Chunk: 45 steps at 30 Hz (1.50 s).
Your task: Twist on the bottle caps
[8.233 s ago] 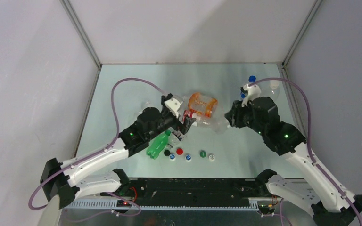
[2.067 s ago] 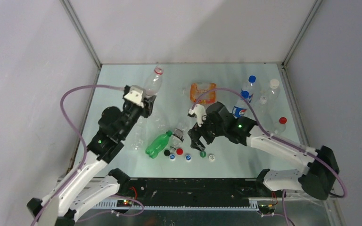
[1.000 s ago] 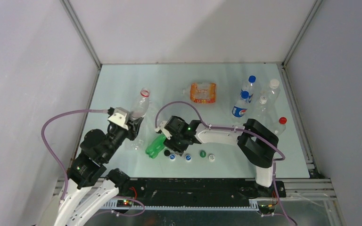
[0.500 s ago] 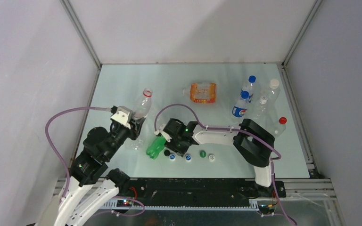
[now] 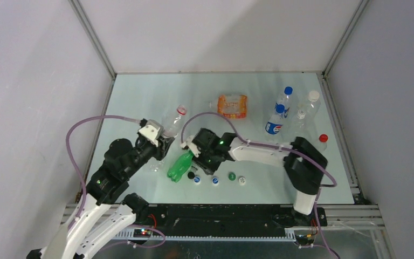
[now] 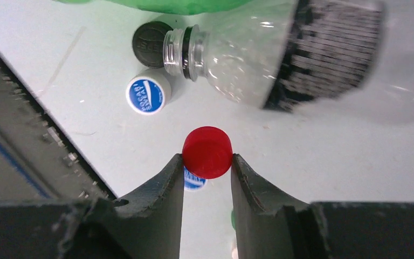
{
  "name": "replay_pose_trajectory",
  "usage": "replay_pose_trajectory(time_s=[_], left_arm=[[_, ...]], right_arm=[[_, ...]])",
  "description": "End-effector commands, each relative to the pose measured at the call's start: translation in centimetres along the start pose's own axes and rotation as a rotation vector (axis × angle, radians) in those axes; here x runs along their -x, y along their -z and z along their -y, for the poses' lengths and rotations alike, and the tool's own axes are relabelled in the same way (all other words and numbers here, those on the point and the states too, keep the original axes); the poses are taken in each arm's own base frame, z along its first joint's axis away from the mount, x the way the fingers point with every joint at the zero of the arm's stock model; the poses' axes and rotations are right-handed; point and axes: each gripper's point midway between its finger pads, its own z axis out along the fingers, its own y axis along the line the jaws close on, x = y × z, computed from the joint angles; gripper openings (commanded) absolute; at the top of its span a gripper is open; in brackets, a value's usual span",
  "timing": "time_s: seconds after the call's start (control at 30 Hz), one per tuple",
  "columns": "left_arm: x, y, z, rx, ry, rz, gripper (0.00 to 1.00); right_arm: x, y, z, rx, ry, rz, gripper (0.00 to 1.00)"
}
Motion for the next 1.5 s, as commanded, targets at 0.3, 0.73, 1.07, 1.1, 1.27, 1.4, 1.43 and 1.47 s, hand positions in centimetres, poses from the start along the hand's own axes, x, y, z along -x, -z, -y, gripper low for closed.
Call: replay_pose_trajectory(time_s=[0.3,0.73,1.07,1.1,1.27,1.4,1.43,1.47], left_arm=[[0.9,-3.1,5.6,-0.377,-0.149,0.007,0.19],[2.0,-2.6,11.7,-0.870,-0.216,-0.002,0.13],[2.2,-2.7,12.3,-0.940,-0.221,-0.030,0.13],[2.1,-2.8,12.3,-0.941,-0.221,-0.039,0.13],[2.0,-3.2,12.0,-0.931,-0.231,-0.060,0.13],[1.9,-3.3,12.0,-0.942,-0.232,-0.079,0.13],[2.0,-3.4,12.0,-0.944,-0.232,-0.081,0.13],[1.9,-3.4,12.0,-0.943,-0.232,-0.085,0.13]], right_arm=[[3.9,19.9,4.9,0.056,-0.061,0.497,0.06],[4.1,30.3,3.4,-0.014,0.409,0.823,0.04],[4.3,32.6,2.5,-0.067,0.604,0.902,0.00],[4.2,32.6,2.4,-0.064,0.618,0.901,0.00],[3.9,33.2,1.9,-0.066,0.660,0.916,0.00],[4.0,33.5,1.3,-0.045,0.693,0.936,0.00],[4.0,33.5,1.2,-0.042,0.697,0.939,0.00],[4.0,33.6,1.0,-0.033,0.705,0.944,0.00]])
